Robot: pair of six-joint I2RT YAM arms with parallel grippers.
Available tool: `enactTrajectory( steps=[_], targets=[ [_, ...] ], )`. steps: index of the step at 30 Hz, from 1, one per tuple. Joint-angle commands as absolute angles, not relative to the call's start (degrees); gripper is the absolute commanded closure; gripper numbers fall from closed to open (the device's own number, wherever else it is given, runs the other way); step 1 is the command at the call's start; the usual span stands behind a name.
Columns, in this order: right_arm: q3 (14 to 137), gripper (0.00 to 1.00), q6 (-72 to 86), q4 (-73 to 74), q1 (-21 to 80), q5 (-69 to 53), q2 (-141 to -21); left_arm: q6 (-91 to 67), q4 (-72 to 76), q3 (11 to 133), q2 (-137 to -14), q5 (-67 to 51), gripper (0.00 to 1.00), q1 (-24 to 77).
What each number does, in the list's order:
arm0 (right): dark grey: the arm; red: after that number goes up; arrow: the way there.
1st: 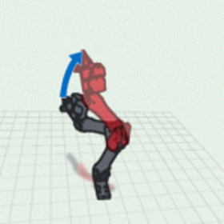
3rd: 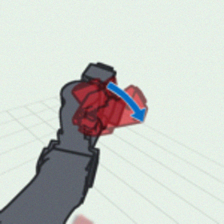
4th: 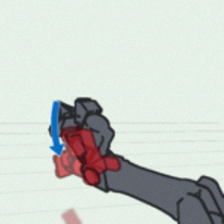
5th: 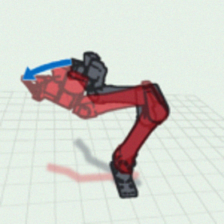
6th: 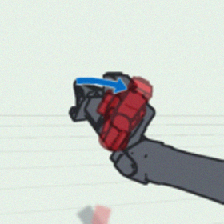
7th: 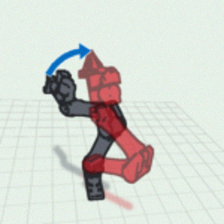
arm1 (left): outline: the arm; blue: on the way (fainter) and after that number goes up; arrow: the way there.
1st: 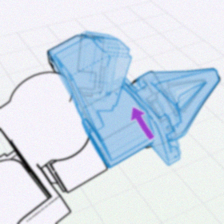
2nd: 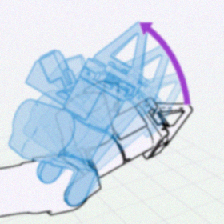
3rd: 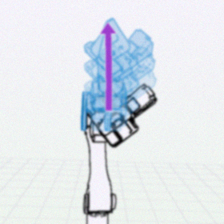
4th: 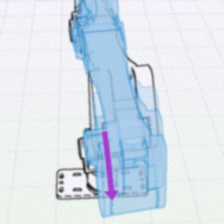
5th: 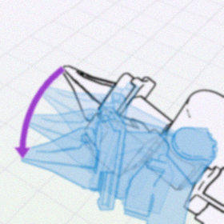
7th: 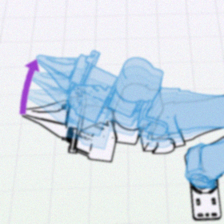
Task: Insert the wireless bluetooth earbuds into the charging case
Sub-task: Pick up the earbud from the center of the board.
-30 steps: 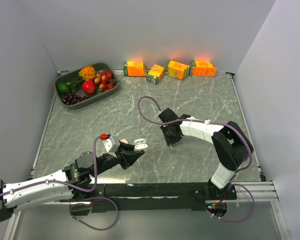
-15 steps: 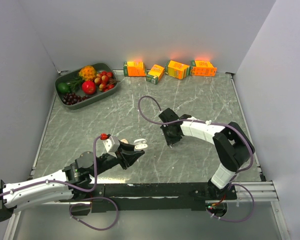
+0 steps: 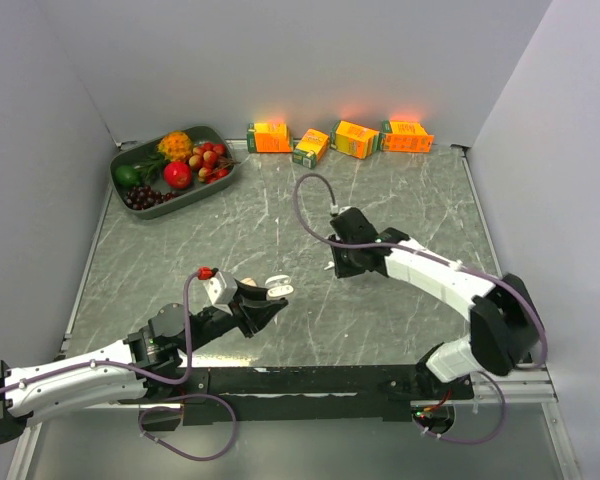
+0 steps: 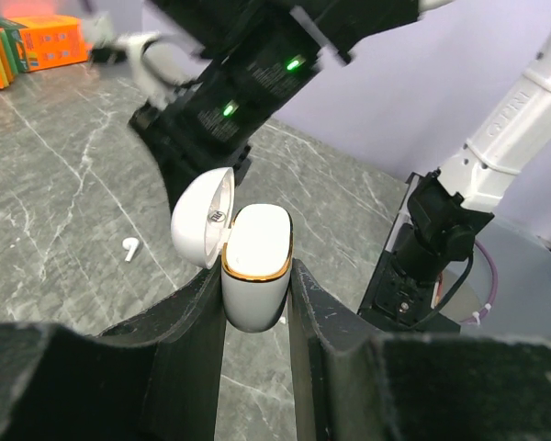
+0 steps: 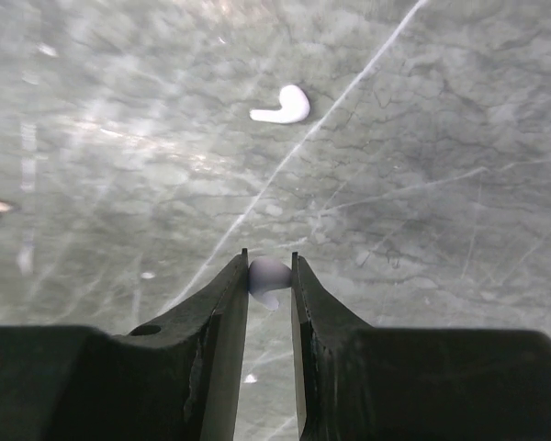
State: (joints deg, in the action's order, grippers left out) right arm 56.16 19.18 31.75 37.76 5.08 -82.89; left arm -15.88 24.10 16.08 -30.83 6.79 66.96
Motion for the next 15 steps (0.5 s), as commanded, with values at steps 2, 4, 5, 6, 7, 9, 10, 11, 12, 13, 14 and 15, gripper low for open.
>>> enactTrajectory(
  steps=[2,4,5,6,7,9,10,11,12,13,14,15],
  targets=[
    [57.13,1.0,23.81,27.78,38.06,5.54,-69.27,-14.15,29.26,16.0,-30.59,8.44,0.99,67.24],
    [57.92,1.0,24.52,26.12,37.97,4.84,-65.67,-13.19,30.32,15.91,-30.67,8.26,0.99,67.32],
    [57.92,1.0,24.43,24.89,38.06,2.22,-63.31,-12.92,30.84,15.73,-30.5,8.26,0.99,67.24],
    [57.4,1.0,24.0,23.48,38.06,0.89,-62.06,-12.31,32.76,15.56,-30.32,8.0,0.99,67.32],
    [57.04,1.0,24.08,20.86,38.06,0.27,-60.75,-12.04,33.65,15.21,-29.89,8.09,0.99,67.24],
    [55.03,1.0,24.52,17.86,38.14,-2.81,-56.27,-10.91,36.02,14.5,-29.71,7.74,0.99,67.24],
    [54.41,1.0,24.52,16.19,38.23,-3.33,-54.86,-10.2,36.82,14.24,-29.79,7.13,0.99,67.32],
    [53.8,1.0,24.43,14.08,38.23,-4.38,-52.41,-9.5,37.44,14.15,-29.97,6.42,0.99,67.24],
    [53.01,1.0,24.0,12.93,38.23,-5.18,-51.16,-8.19,38.49,14.06,-30.06,5.02,0.99,67.24],
    [52.65,1.0,23.56,12.14,38.41,-5.88,-50.2,-7.65,38.84,13.98,-30.49,4.05,0.99,67.24],
    [52.47,1.0,23.12,10.3,38.67,-7.19,-48.53,-6.95,39.28,13.89,-30.76,3.35,0.99,67.32],
    [51.95,1.0,21.81,9.15,38.85,-10.51,-47.82,-5.9,39.81,13.8,-31.46,2.73,0.99,67.24]
  ],
)
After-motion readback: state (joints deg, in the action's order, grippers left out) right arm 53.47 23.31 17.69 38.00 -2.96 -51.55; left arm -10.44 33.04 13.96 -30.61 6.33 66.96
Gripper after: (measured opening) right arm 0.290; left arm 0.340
